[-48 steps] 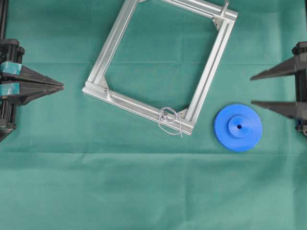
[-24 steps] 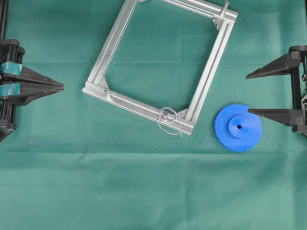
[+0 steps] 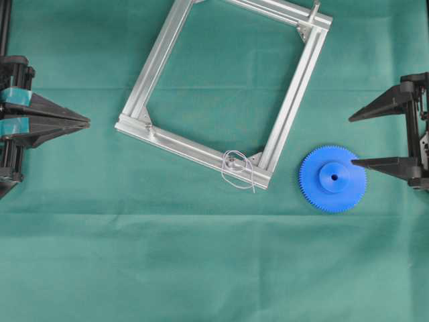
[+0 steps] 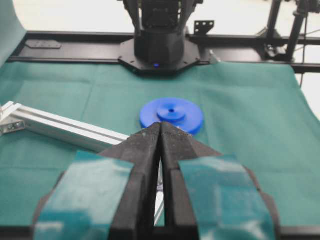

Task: Find the location of the shaft and insert the gear.
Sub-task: 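Lower the right gripper over the blue gear hub and close on it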

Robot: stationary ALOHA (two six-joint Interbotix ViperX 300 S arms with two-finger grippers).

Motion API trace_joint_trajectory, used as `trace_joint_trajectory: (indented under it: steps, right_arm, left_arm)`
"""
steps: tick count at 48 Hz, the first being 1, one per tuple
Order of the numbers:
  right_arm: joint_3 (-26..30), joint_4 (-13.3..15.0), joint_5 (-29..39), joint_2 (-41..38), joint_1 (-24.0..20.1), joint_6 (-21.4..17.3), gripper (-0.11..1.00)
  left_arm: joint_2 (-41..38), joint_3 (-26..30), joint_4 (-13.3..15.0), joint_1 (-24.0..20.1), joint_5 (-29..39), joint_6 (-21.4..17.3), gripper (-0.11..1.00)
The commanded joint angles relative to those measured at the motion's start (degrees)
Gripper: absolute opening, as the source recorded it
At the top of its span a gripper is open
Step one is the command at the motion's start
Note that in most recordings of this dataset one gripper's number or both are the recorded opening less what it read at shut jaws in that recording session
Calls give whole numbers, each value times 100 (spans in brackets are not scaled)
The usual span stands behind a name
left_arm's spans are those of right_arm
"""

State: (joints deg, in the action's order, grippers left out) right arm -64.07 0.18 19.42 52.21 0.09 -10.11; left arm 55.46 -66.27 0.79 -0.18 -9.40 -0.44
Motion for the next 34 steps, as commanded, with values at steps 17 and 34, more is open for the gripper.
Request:
trace_joint_trajectory:
  steps: [17, 34]
  right_arm:
    - [325, -79, 1503, -70, 9, -18, 91]
    - [352, -334, 1811, -334, 9, -18, 91]
  left_arm:
    - [-53, 176, 9, -9, -18, 9, 4]
    - [-53, 176, 9, -9, -18, 9, 4]
